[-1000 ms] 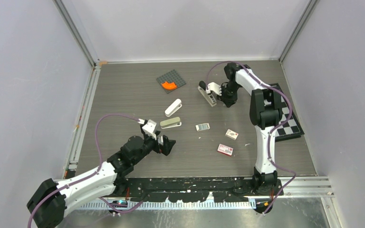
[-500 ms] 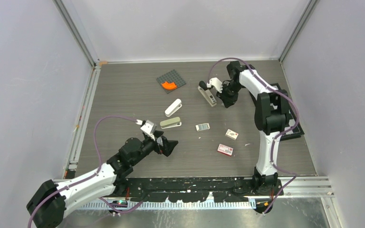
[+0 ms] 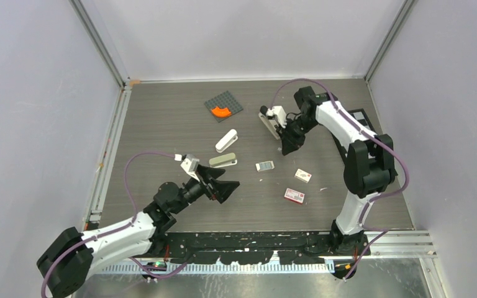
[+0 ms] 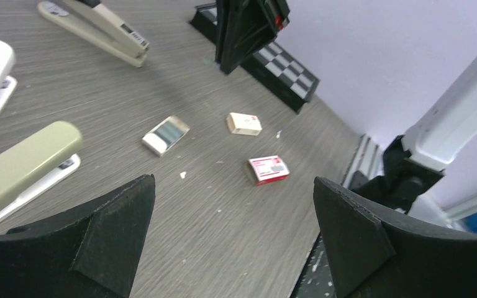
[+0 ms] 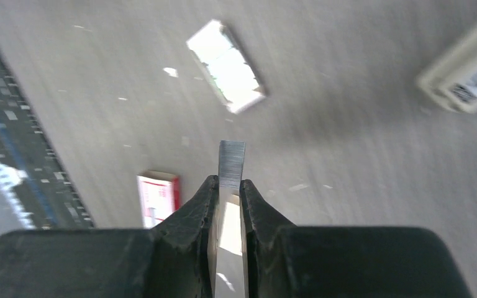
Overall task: Unload the staples from the stapler
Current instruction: Pick up the staple from the center of the board.
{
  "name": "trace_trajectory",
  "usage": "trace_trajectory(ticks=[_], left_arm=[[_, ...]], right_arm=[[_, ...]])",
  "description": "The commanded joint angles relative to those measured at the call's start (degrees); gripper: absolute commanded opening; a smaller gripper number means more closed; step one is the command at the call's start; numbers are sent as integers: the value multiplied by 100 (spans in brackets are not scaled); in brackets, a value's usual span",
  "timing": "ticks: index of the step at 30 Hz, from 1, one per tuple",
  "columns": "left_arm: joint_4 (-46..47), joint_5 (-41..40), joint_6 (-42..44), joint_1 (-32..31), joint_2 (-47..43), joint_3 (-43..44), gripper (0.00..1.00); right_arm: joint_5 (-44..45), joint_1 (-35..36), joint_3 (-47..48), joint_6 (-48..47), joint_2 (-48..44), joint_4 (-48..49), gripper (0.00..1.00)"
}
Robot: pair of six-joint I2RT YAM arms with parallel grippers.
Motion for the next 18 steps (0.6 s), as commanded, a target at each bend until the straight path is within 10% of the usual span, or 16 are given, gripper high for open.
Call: trace_trajectory(ticks=[1,18], left_arm=[[1136,267,-542,4,227,259,100],[3839,2019,-3289,1273,3193,1443,97]], right_arm=[[-864,363,-276,788,-596,-132,15],[-2680,595,-1191,3045,-1663,1154,16]])
